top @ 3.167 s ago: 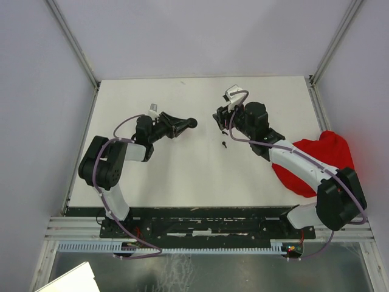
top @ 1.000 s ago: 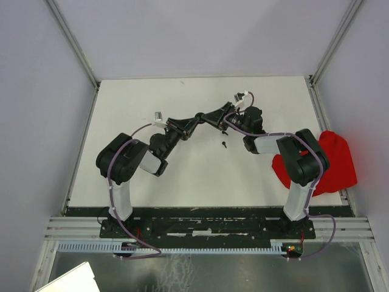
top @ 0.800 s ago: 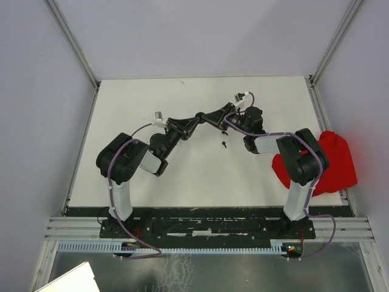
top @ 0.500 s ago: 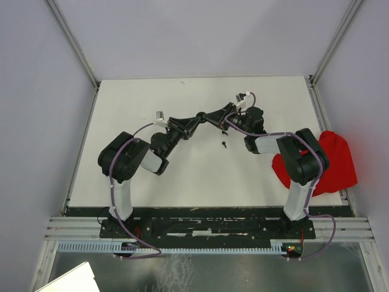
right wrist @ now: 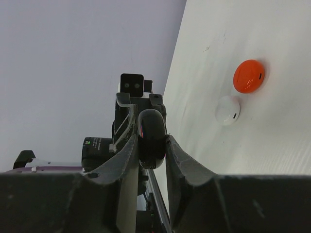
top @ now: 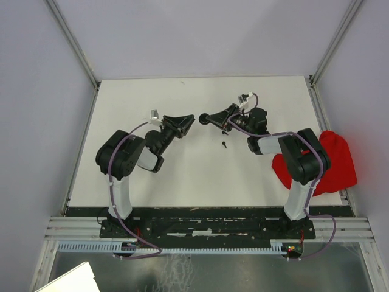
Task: Insert the wireless bluetooth earbuds into the charging case
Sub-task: Open the charging case.
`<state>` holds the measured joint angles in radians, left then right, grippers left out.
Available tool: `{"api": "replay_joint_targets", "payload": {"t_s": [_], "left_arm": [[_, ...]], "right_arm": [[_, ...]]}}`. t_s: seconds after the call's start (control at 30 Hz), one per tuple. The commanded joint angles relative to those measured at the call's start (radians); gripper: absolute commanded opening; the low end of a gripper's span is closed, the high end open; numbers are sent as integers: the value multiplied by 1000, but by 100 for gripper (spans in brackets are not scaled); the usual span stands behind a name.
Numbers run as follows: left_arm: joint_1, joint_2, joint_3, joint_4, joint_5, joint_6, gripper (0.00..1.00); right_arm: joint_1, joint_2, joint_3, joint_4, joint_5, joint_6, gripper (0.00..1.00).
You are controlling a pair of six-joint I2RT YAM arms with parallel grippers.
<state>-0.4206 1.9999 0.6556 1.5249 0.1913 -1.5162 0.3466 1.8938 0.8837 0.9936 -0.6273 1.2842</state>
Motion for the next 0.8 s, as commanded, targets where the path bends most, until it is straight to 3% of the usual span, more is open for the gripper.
{"api": "replay_joint_targets", "payload": {"t_s": [0.0, 0.4, 0.77], "left_arm": [[15, 7, 35, 185, 80, -31, 39], [51, 9, 139, 77, 345, -24, 39], [66, 1, 145, -62, 435, 36, 38]], "right_arm": [[-7, -25, 0, 77, -64, -17, 7], [-15, -35, 17, 14, -146, -59, 6], [-17, -49, 6, 8, -184, -98, 6]]}}
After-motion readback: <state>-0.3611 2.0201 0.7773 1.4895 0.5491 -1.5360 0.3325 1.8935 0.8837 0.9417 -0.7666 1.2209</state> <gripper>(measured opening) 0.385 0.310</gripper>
